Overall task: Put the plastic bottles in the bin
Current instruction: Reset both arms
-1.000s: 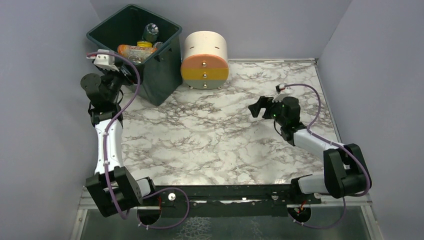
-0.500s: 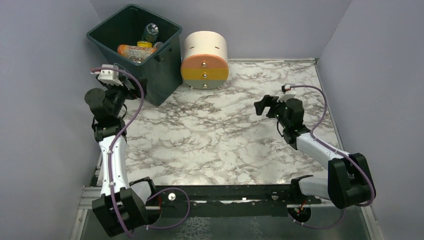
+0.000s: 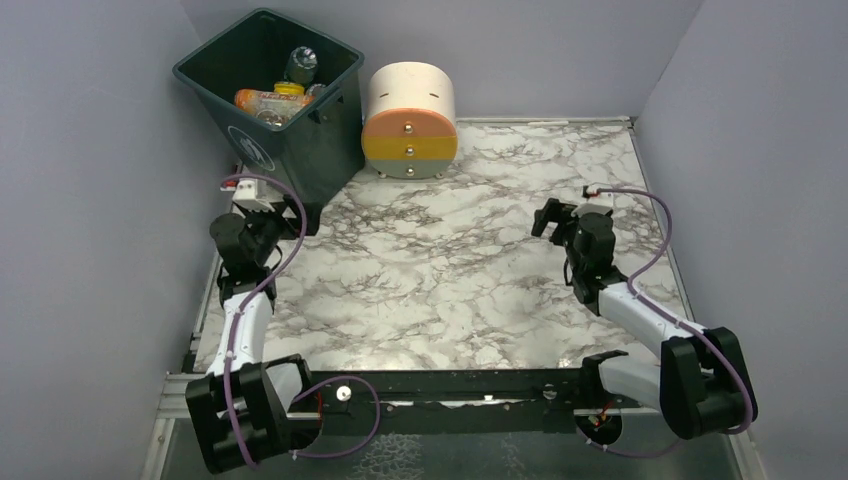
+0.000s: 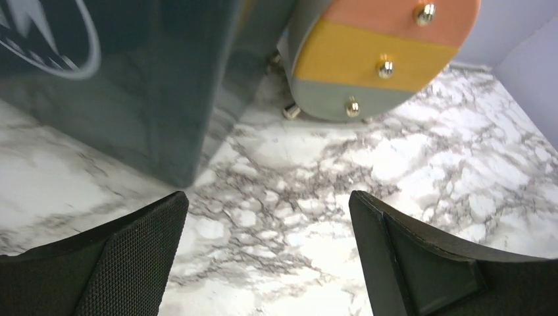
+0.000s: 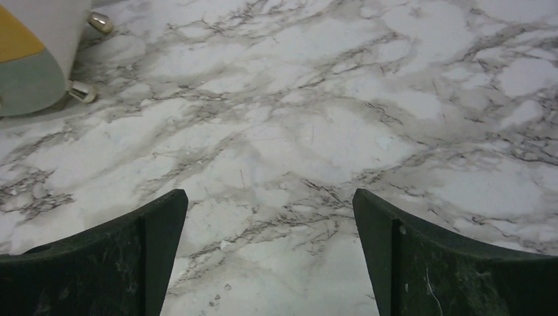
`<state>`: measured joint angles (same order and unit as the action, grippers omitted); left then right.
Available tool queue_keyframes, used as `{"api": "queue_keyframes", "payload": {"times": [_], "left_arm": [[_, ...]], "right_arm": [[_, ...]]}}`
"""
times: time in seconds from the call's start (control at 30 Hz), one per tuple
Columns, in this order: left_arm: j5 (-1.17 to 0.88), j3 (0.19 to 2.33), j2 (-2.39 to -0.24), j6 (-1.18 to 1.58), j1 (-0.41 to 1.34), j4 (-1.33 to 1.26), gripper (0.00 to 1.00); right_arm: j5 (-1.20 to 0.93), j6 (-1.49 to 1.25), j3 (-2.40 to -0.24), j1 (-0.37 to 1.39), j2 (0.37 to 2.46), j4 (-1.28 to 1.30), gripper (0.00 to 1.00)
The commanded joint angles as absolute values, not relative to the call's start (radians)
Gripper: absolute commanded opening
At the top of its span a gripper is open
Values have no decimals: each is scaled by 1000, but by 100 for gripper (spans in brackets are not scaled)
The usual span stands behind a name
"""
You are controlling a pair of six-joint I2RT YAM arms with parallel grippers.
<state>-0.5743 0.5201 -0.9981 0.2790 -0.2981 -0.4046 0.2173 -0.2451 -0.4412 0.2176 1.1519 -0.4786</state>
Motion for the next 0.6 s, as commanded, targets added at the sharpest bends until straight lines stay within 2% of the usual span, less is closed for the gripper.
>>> {"api": "queue_keyframes", "payload": {"times": [0.0,0.17,0.57], "left_arm": [[-516,432,-1064,277,-228,-554,99],[-389,328,-1148,225,-138,-706,99],[-305,200,-1435,130,-138,-1158,99]], "right_arm": [[281,-250,-391,171,1155,-545,99],[324,-201,-314,152,1154,-682,99],[327,-151,-162,97,1294,-1057,99]]}}
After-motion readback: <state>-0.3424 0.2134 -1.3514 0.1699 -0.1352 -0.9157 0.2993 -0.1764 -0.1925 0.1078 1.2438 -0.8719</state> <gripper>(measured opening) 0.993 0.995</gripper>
